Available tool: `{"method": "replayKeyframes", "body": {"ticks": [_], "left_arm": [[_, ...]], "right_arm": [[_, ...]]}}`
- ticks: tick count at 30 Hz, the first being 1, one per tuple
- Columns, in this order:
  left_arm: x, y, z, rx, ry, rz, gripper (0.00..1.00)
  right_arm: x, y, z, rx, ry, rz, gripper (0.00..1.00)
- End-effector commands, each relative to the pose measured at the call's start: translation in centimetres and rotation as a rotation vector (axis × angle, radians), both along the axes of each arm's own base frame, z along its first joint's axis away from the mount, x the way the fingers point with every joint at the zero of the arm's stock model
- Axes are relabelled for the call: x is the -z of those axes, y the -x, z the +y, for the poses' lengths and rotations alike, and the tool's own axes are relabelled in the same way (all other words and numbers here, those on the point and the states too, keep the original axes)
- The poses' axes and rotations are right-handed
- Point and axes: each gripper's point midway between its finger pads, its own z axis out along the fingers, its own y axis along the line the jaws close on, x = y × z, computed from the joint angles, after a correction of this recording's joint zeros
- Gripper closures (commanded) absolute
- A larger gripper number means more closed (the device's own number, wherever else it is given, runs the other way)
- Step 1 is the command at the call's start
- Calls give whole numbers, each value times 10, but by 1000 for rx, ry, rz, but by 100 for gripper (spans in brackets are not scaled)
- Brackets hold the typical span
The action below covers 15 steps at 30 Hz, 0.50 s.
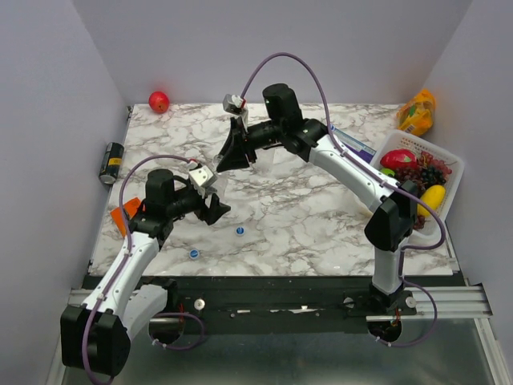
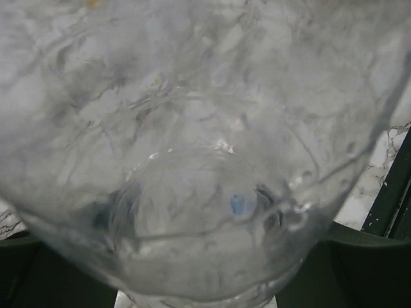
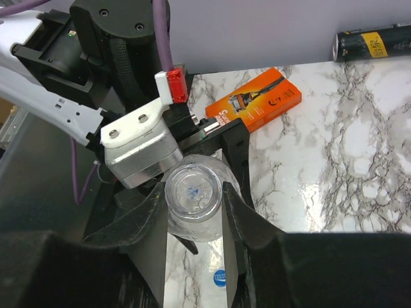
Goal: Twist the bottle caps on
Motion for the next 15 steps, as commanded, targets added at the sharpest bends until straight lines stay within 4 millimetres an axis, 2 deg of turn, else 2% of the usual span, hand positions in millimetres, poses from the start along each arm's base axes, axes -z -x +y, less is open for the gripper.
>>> {"method": "replayKeyframes", "body": {"ticks": [1,2,5,6,8,9,10,11,12,14,15], "left_arm": [[-4,10,-3,39,6,-19,28],[-5,10,-3,36,7,-21,32],[-8,11,-2,19,20,-14,49],[-9,10,1,5,24,-12,52],[-12,8,7,-34,21,-22,58],[-13,7,10,-59,21,-17,64],[-11,4,18,-95,14,-10,75],[-11,3,23,-123,12,-13,78],[-11,-1,29,-177,12,-6,80],[-10,-5,41,-251,23,2,85],[-9,-10,49,-302,20,3,86]], "right_arm": [[-17,13,-7,-35,-30,0,99],[-19,13,-6,-37,-34,-6,97],[-18,10,-9,-24,-24,-26,62],[-17,1,-12,19,-13,-41,47],[-21,-5,-21,65,-5,-65,41],[-12,-19,-29,119,16,-98,38],[-8,-24,-36,143,36,-117,37],[-7,-25,-44,158,45,-160,37],[13,-33,-52,169,86,-254,36],[40,-29,-63,140,143,-325,34],[50,-27,-66,101,155,-424,32]]}}
